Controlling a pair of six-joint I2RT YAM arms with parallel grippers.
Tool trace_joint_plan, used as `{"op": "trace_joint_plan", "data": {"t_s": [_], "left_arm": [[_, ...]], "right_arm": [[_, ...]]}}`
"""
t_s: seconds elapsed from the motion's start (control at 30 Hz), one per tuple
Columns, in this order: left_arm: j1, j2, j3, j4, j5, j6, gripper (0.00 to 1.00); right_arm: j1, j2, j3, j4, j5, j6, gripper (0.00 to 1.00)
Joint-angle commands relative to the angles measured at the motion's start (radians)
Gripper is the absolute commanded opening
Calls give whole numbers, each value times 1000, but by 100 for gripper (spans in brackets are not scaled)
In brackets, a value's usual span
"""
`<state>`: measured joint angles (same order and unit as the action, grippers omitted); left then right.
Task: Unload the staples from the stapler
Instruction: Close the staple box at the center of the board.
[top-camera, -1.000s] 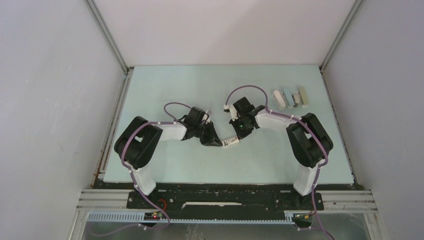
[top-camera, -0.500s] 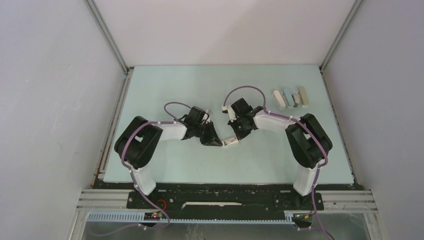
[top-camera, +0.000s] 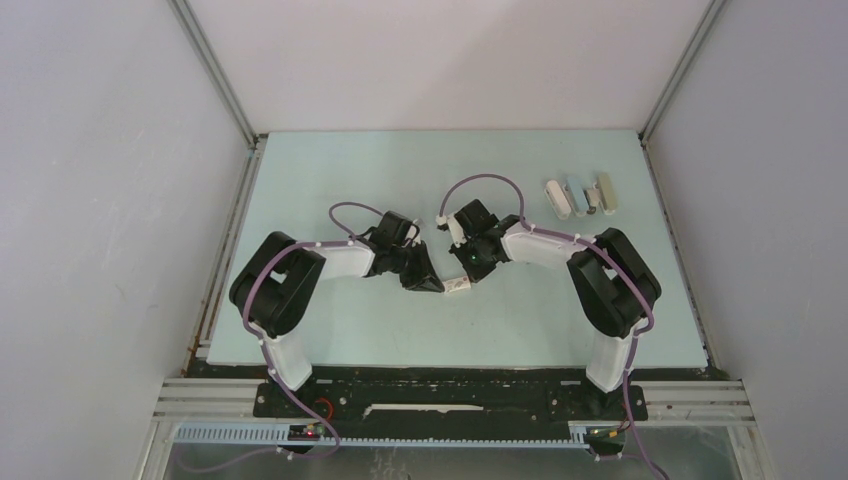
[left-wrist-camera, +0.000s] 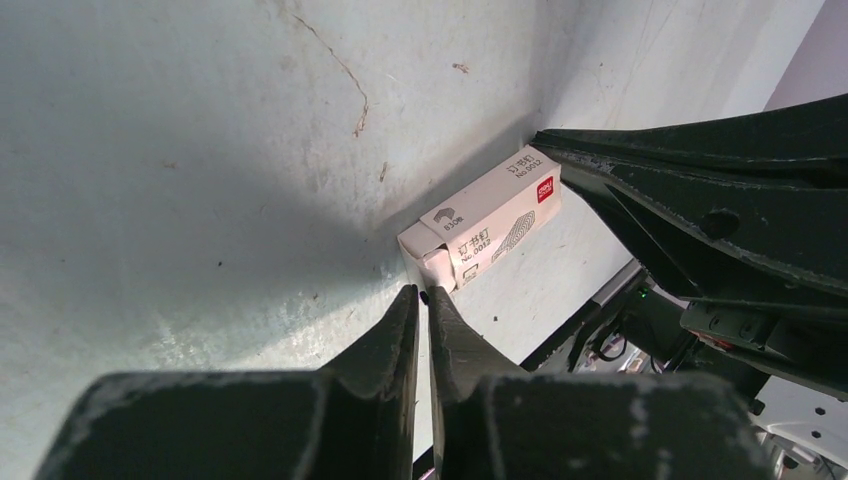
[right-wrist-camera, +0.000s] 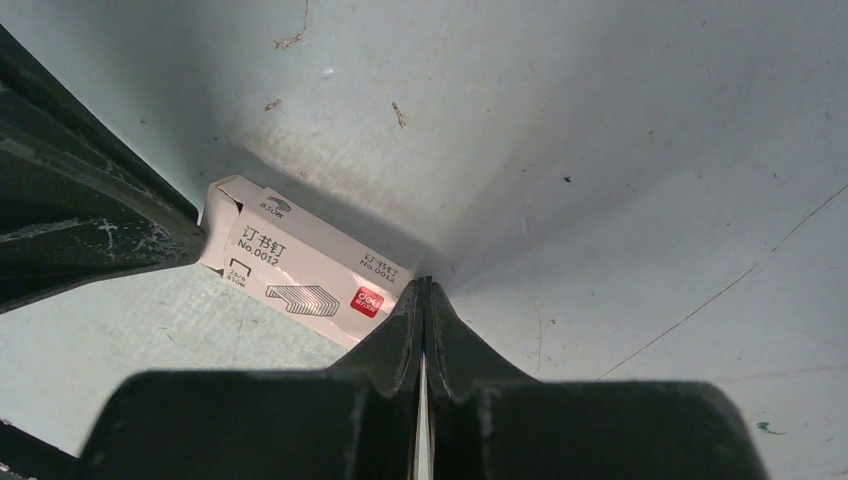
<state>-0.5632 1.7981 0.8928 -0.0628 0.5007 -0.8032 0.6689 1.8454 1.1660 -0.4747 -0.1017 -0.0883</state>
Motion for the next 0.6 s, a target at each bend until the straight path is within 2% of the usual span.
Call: {"op": "trace_joint_plan", "data": {"t_s": [0.0, 0.2, 0.57], "left_arm": [[-3, 13, 48, -14, -38, 27, 11], [-4, 9, 52, -26, -46, 33, 10], [-6, -31, 50, 6, -34, 41, 13]], "right_arm": [[36, 20, 23, 15, -44, 12, 5], [33, 23, 24, 12, -26, 6, 5], [45, 25, 24, 13, -25, 4, 5]]}}
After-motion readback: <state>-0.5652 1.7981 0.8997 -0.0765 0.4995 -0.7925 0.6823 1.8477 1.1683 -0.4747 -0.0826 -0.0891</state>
